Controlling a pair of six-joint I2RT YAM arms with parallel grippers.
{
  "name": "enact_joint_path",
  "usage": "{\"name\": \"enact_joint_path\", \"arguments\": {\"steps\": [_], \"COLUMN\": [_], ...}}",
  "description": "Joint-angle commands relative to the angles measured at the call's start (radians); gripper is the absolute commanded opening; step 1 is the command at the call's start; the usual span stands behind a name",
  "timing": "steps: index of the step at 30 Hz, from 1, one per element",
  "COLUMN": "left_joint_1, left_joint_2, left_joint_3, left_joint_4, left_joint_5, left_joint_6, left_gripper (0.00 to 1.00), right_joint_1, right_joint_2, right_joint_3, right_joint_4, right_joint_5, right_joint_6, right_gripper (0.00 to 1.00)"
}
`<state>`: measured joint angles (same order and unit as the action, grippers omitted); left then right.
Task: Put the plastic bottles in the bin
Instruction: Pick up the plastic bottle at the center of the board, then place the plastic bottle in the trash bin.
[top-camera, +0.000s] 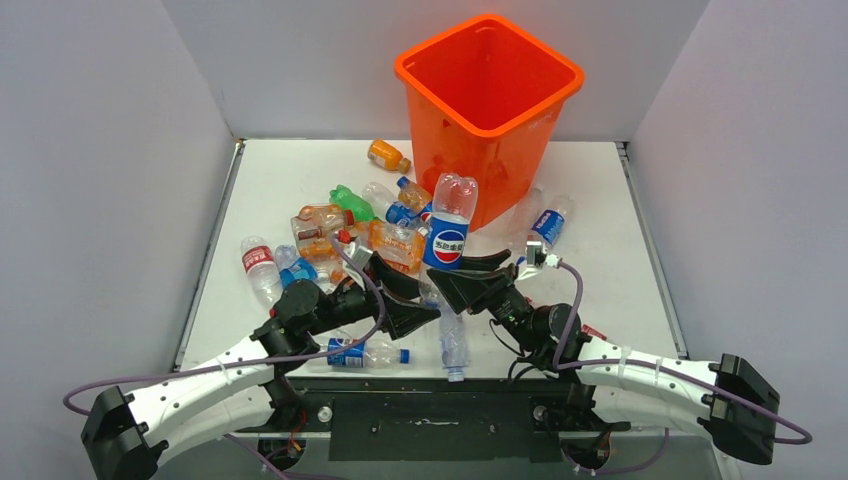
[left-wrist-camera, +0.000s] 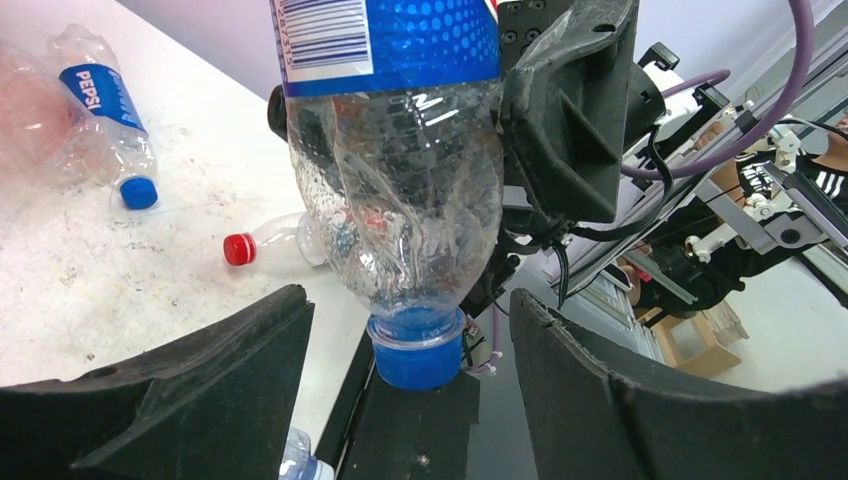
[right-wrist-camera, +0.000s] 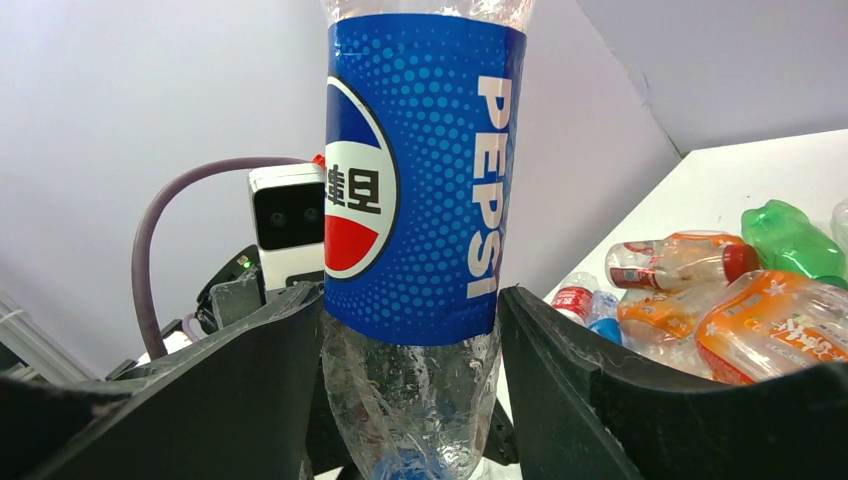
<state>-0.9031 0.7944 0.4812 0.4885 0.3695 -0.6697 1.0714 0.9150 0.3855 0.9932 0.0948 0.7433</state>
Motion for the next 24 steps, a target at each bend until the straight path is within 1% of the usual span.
{"name": "enact_joint_path", "arguments": {"steps": [1, 4, 7, 9, 10, 11, 12, 13, 14, 16, 18, 21, 23, 24], "left_joint_1": [-0.017, -0.031, -0.044, -0.048, -0.049, -0.048, -0.048, -0.048, -0.048, -0.048, -0.048, -0.048, -0.048, -0.049], "left_joint_2": [0.029, 0.054, 0.065, 0.050, 0.036, 0.018, -0.005, -0.030, -0.052, -0.096, -0.125, -0.139, -0.142, -0.143], "left_joint_3": [0.015, 0.028, 0.043, 0.054, 0.061, 0.074, 0.095, 0.121, 0.156, 0.238, 0.324, 0.447, 0.473, 0.471], "left_joint_4": [0.115, 0.101, 0.067, 0.032, 0.005, -0.040, -0.108, -0.186, -0.274, -0.453, -0.622, -0.790, -0.828, -0.833], "left_joint_5": [0.005, 0.013, 0.003, -0.016, -0.031, -0.052, -0.084, -0.116, -0.152, -0.258, -0.371, -0.571, -0.669, -0.687], "left_joint_6": [-0.012, 0.001, 0.024, 0.049, 0.076, 0.107, 0.142, 0.194, 0.246, 0.374, 0.514, 0.722, 0.858, 0.939], "left_gripper": [0.68, 0.56, 0.37, 0.19, 0.07, 0.00, 0.00, 0.00, 0.00, 0.00, 0.00, 0.00, 0.00, 0.00], "right_joint_1": [0.012, 0.013, 0.014, 0.016, 0.016, 0.016, 0.016, 0.016, 0.016, 0.016, 0.016, 0.016, 0.016, 0.016], "right_joint_2": [0.017, 0.023, 0.025, 0.018, 0.010, -0.002, -0.024, -0.051, -0.090, -0.173, -0.246, -0.343, -0.400, -0.422], "right_joint_3": [-0.002, -0.002, -0.001, 0.004, 0.017, 0.038, 0.068, 0.108, 0.154, 0.249, 0.347, 0.489, 0.552, 0.571], "right_joint_4": [0.113, 0.124, 0.123, 0.105, 0.077, 0.021, -0.055, -0.232, -0.388, -0.657, -0.866, -1.114, -1.217, -1.242], "right_joint_5": [0.013, 0.018, 0.014, 0.007, 0.000, -0.008, -0.016, -0.008, 0.031, 0.098, 0.134, 0.175, 0.229, 0.238], "right_joint_6": [0.015, 0.015, 0.013, 0.009, 0.007, 0.002, -0.006, -0.024, -0.043, -0.092, -0.152, -0.217, -0.218, -0.221], "right_gripper": [0.43, 0.43, 0.43, 0.46, 0.55, 0.72, 0.90, 0.95, 0.90, 0.90, 0.90, 0.90, 0.90, 0.90]}}
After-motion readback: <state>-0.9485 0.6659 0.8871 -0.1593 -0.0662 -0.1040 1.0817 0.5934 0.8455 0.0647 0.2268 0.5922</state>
